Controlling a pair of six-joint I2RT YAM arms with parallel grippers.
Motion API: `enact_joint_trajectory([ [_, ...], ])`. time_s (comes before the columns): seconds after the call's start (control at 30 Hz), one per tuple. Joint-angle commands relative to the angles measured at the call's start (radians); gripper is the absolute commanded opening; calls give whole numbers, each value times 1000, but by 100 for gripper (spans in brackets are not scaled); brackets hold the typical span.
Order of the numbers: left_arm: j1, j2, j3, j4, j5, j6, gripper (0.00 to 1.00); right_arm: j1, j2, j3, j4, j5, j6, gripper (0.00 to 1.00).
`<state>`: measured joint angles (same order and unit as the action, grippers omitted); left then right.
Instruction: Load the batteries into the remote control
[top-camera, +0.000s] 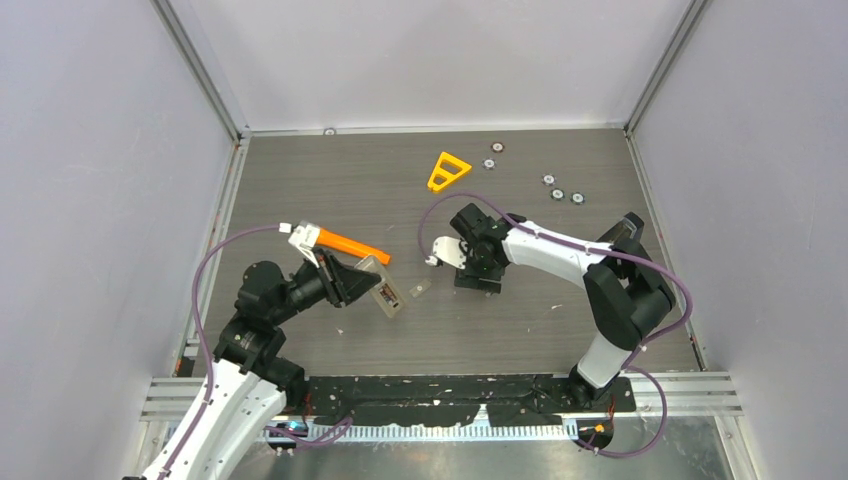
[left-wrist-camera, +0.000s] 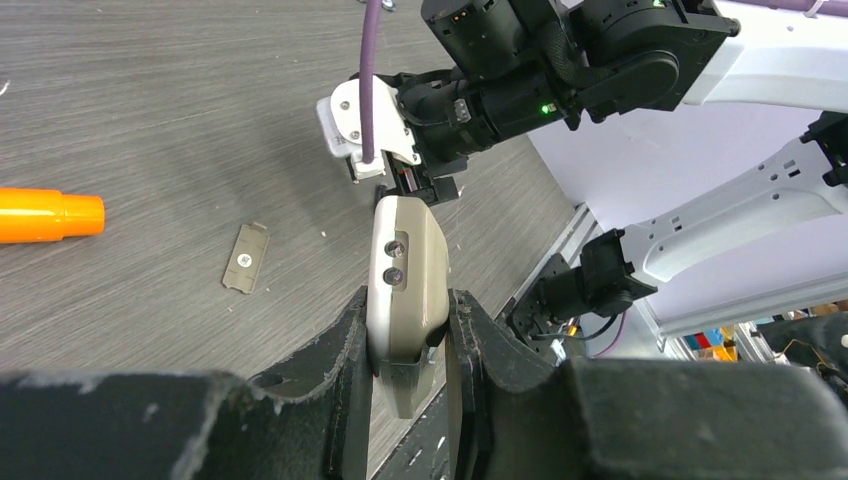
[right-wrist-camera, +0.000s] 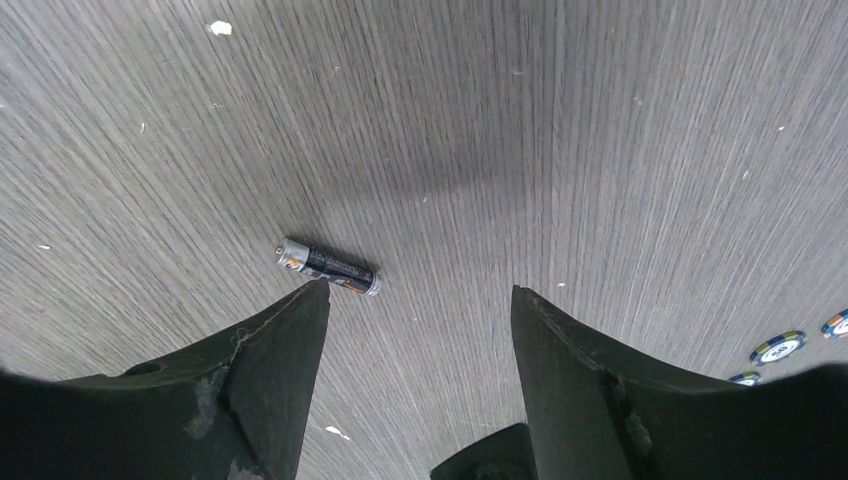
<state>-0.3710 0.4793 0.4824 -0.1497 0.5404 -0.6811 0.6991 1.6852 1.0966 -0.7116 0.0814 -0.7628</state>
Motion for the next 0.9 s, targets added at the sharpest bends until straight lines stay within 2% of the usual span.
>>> enact_joint_trajectory([
  [0.0, 10, -3, 10, 32, -9, -13, 1, 6, -11, 8, 15, -21, -46, 72],
  [0.53, 29, 17, 8, 48, -8, -18, 1, 7, -3, -23, -44, -45, -29, 66],
  [0.87, 35, 19, 3, 56, -7, -24, 1, 17, 29, -50, 40, -56, -46, 63],
])
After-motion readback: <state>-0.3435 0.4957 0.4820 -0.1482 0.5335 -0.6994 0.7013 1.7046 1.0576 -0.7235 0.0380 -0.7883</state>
